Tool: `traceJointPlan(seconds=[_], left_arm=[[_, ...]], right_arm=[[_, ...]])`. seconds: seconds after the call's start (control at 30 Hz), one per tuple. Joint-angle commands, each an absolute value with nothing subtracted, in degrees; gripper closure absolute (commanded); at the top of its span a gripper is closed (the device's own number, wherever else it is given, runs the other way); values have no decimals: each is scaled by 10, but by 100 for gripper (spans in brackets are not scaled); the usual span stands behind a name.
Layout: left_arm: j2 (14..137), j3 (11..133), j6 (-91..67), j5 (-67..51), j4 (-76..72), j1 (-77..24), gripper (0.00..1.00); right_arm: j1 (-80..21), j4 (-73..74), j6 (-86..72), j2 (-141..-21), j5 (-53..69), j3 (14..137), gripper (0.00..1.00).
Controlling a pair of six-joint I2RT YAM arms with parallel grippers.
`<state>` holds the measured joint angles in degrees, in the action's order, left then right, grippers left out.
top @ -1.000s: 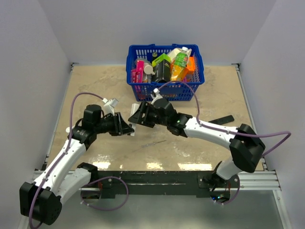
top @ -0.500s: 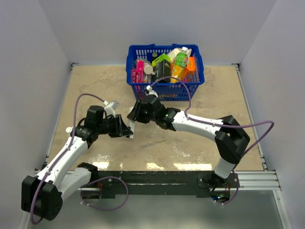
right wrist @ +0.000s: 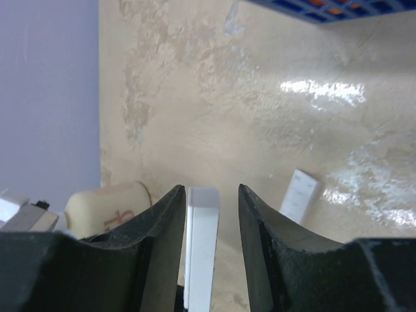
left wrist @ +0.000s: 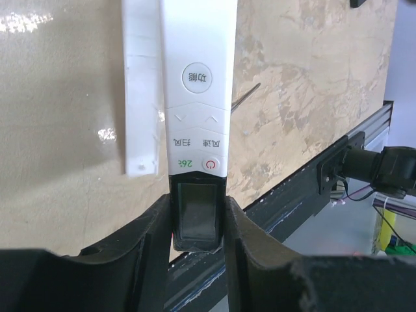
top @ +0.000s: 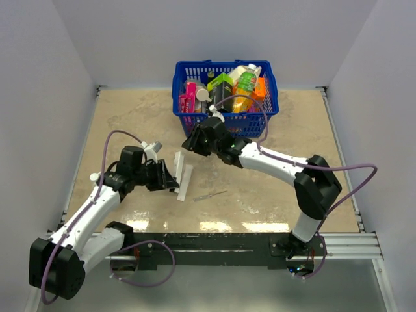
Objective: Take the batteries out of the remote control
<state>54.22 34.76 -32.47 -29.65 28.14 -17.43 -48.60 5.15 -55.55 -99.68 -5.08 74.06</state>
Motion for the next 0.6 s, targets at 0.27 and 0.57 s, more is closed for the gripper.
traceJointPlan(seconds=[0.27, 0.57], left_arm=[[525, 349, -344, -263, 307, -178, 100], [505, 356, -376, -387, 249, -178, 100]], right_arm=[[-477, 16, -548, -920, -40, 666, 49], [-474, -250, -510, -839, 200, 509, 22]])
